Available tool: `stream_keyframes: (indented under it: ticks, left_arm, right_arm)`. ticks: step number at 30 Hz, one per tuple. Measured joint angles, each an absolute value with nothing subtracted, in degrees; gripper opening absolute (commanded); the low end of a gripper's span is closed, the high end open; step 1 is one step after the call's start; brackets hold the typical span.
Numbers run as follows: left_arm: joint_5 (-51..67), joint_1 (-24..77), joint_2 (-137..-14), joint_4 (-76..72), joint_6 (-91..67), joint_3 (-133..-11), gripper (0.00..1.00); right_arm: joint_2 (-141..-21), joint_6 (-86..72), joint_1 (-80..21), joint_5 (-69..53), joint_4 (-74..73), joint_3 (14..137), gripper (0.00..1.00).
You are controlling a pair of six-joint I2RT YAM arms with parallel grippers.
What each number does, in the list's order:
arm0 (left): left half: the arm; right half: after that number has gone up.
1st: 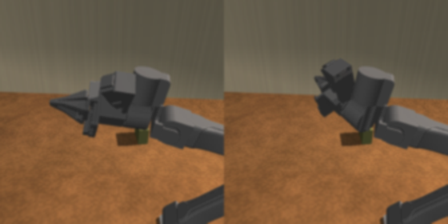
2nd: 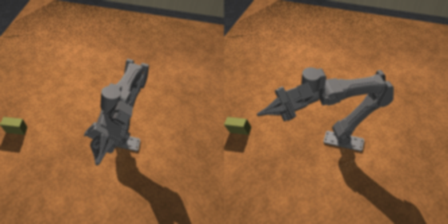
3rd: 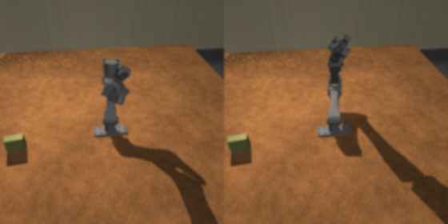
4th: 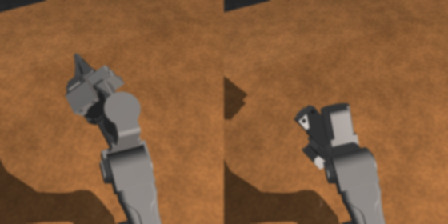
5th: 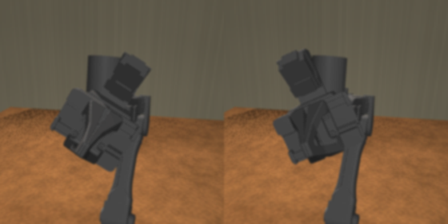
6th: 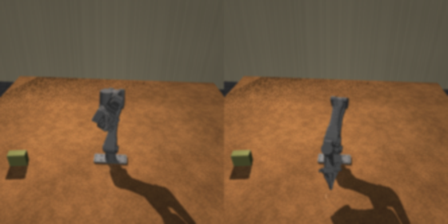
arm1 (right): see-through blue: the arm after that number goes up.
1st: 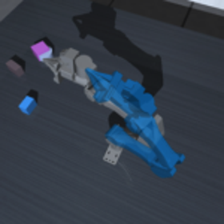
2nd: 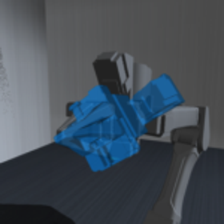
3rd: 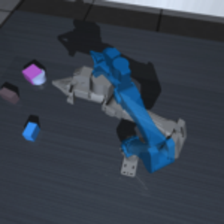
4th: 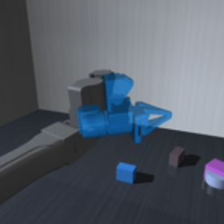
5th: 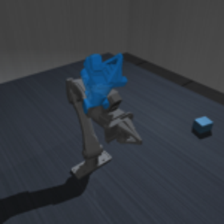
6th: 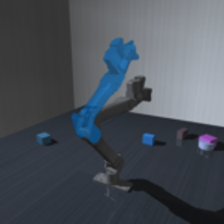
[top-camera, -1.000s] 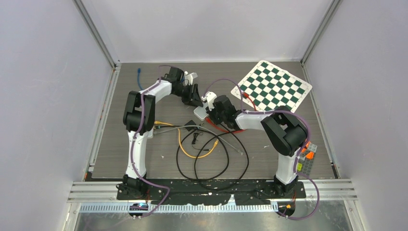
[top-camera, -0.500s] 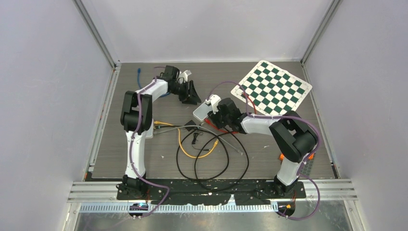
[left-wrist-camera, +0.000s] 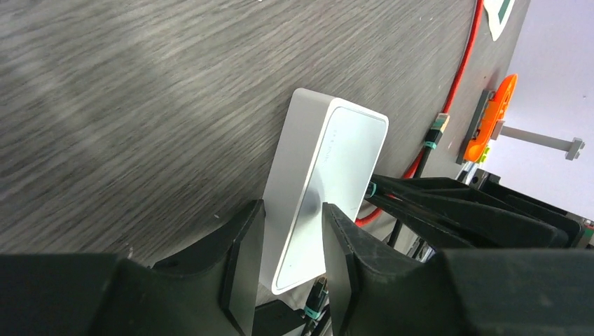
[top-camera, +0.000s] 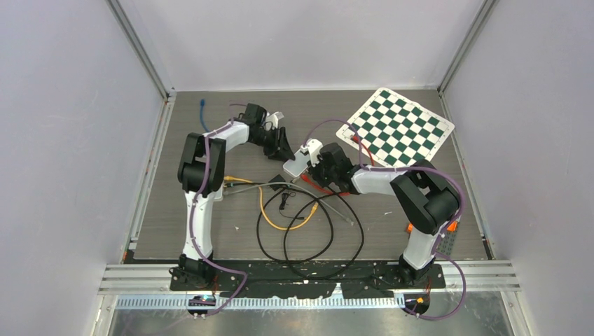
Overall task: Insert the plug into the switch port
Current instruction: Insert the connector into the switch port.
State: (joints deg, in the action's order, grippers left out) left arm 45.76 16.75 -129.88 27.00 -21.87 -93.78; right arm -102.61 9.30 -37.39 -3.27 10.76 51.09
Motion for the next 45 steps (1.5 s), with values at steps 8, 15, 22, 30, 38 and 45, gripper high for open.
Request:
stream_keyframes:
  ticks: [8, 15, 22, 30, 38, 45]
  left_arm:
    - [45.93, 16.80, -128.16, 22.35, -20.53, -89.67, 0.35]
    - [46.72, 17.17, -128.18, 22.17, -16.84, -89.91, 0.35]
    - [46.72, 17.89, -128.95, 24.80, -11.20, -92.25, 0.33]
    - [47.18, 18.11, -129.12, 24.56, -8.29, -92.44, 0.31]
    - [47.40, 18.24, -128.55, 21.76, -7.27, -91.02, 0.34]
    - [43.75, 18.24, -131.31, 35.66, -5.50, -102.85, 0.42]
  right_arm:
    - [-102.67, 9.34, -37.10, -4.10, 10.74, 51.20, 0.05]
    - [-103.02, 10.22, -36.77, -5.28, 10.02, 51.99, 0.05]
    - [-103.28, 11.25, -36.40, -6.37, 9.61, 52.42, 0.05]
    - [-104.55, 10.39, -36.29, -6.02, 5.76, 55.48, 0.05]
    - [-105.47, 8.34, -36.21, -5.56, 2.87, 57.67, 0.05]
    - [-106.02, 10.46, -36.16, -5.85, 3.77, 58.24, 0.05]
